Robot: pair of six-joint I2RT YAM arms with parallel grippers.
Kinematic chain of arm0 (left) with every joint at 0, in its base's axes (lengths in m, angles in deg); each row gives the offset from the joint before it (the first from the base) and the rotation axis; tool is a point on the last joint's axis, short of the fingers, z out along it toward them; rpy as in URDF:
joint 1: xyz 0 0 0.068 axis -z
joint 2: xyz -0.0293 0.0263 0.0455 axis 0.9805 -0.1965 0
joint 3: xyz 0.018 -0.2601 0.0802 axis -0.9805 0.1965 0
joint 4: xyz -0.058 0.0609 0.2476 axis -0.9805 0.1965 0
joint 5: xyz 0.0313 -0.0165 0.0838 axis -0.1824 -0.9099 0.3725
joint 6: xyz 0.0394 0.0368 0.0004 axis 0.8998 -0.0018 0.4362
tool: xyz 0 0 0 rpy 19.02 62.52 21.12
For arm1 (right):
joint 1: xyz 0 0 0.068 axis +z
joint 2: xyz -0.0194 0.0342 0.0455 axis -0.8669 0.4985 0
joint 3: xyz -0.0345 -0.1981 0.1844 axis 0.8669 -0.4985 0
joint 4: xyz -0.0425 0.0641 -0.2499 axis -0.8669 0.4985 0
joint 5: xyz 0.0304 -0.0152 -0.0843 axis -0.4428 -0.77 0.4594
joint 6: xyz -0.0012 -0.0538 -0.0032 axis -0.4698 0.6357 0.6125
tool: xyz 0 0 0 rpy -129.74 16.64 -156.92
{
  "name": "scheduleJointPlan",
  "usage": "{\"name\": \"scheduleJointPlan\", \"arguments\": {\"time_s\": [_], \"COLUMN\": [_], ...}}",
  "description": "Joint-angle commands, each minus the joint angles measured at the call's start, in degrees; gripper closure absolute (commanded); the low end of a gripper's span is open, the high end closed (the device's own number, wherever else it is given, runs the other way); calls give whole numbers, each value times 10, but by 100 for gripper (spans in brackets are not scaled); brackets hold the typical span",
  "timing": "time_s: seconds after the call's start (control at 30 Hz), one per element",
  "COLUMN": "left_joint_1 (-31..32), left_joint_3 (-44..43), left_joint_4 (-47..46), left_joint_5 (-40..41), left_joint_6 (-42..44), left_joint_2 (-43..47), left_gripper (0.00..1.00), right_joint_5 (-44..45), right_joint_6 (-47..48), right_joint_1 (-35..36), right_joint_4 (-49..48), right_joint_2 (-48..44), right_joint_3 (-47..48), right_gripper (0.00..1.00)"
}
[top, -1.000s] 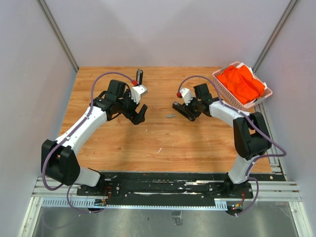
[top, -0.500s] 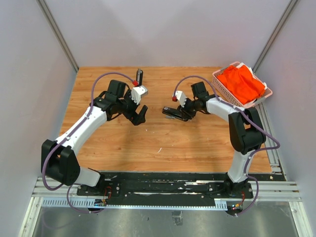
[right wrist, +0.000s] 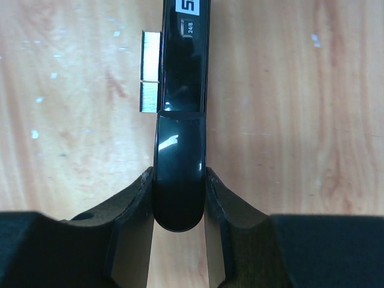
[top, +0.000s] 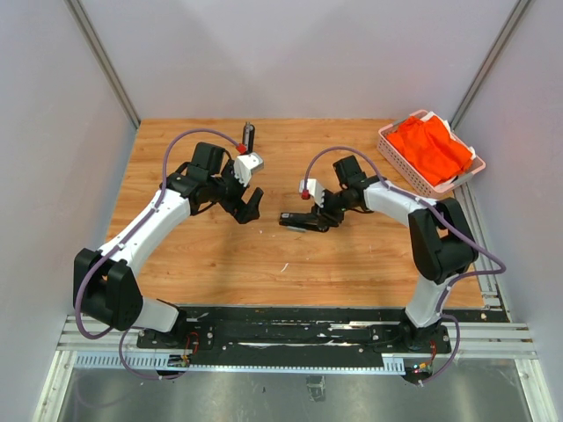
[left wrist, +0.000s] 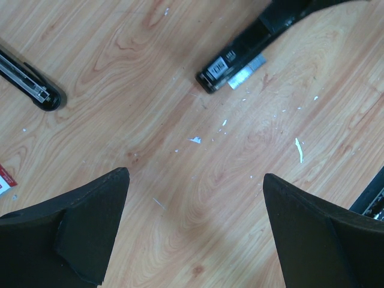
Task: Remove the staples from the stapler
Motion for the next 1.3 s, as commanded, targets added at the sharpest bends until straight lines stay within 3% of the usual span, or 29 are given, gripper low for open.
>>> {"name": "scheduleJointPlan", "arguments": {"time_s": [0.0, 0.4, 0.63, 1.03, 1.27], "left_joint_1": [2, 2, 2, 2, 3], "left_joint_3": [2, 2, 2, -30, -72], "left_joint_4": [4, 5, 0, 0, -11], "left_joint_5": [-10, -14, -7, 35, 47], "left_joint_6": [8, 10, 11, 83, 117], "left_joint_2": [9, 14, 13, -19, -93], "left_gripper": [2, 2, 2, 2, 2], "right_joint_5": [-39, -82, -48, -8, -1], "right_joint_6": [15, 89, 47, 62, 75], "right_joint_1": [28, 59, 64, 37, 33], "right_joint_4": [18, 94, 62, 78, 90], "right_joint_2": [-48, -77, -72, 15, 85], "right_joint_3": [-40, -62, -52, 66, 150], "right_gripper": [76, 77, 77, 76, 74]}}
